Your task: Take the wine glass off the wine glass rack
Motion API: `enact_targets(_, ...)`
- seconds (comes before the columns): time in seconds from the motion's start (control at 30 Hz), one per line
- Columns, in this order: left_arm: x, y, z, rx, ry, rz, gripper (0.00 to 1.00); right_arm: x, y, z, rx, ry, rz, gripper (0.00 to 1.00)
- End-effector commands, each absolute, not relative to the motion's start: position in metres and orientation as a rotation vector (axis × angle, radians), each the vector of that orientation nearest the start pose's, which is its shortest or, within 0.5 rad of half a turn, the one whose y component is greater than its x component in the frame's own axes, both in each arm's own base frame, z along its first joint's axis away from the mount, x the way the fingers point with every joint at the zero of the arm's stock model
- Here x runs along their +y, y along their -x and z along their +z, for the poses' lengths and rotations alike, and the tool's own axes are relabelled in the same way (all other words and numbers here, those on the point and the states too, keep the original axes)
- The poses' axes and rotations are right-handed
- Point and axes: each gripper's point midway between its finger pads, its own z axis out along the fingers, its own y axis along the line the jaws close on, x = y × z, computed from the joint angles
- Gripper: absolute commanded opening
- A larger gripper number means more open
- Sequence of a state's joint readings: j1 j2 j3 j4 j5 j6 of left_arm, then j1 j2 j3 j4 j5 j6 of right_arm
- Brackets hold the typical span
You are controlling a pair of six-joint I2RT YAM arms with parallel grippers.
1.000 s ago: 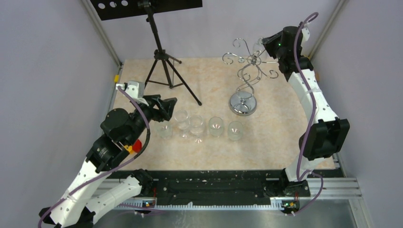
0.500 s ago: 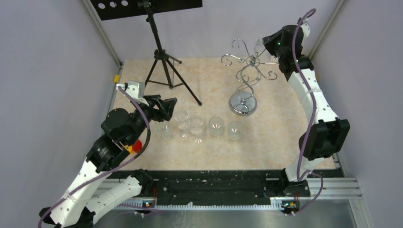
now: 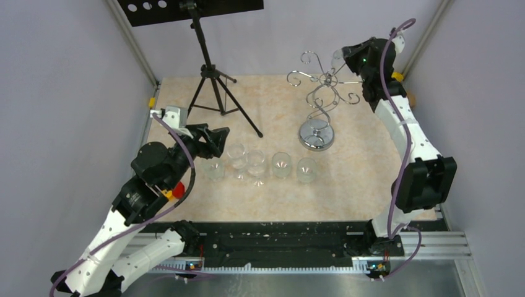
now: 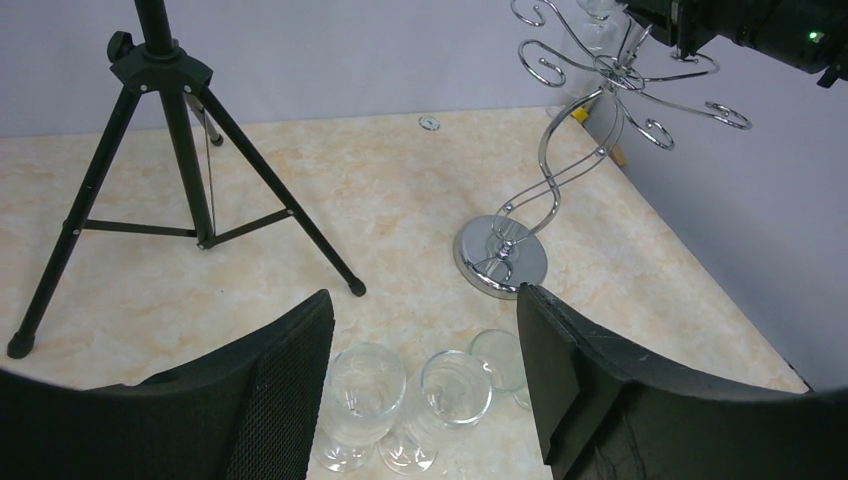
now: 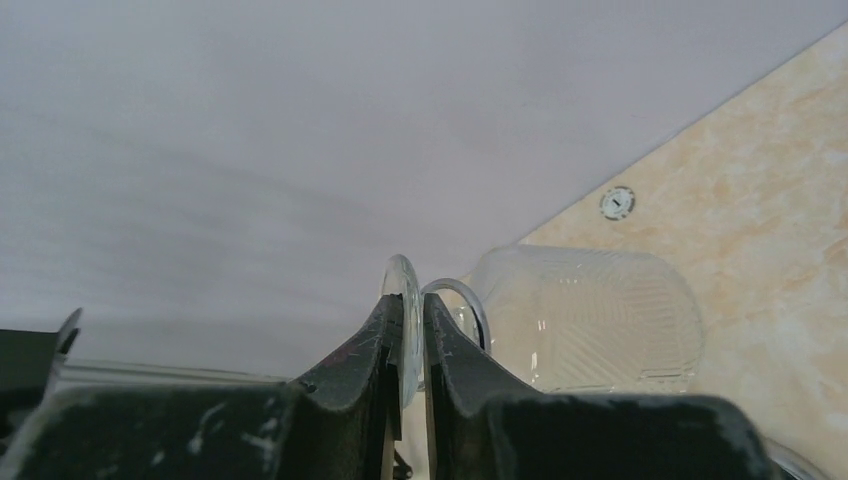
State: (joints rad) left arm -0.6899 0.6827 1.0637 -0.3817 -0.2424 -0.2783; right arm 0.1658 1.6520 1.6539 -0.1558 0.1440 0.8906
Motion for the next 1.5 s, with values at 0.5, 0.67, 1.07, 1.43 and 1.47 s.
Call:
enact_targets(0.5,-0.138,-0.222,0.397,1.546,-0.114,-0.567,0.71,0.087,-0.481,0.458,1.243,-0.799,0.935,0.00)
enact_targets(0.67,-0.138,-0.222,0.398,1.545,-0.114,-0.568,0.71,0.082,-0.480,0.466,1.209,-0.806,0.920,0.00)
enact_targets(1.07,-0.138,-0.222,0.400,1.541,-0.116,-0.566,0.71,0.067,-0.492,0.467,1.229,-0.834,0.834,0.00)
enact_targets(1.43,-0.136,-0.221,0.400,1.541,-0.115,-0.559,0.71,0.060,-0.506,0.460,1.326,-0.875,0.772,0.00)
enact_targets(1.47,-0.136,-0.221,0.400,1.541,-0.115,-0.559,0.71,0.059,-0.505,0.459,1.331,-0.885,0.765,0.00)
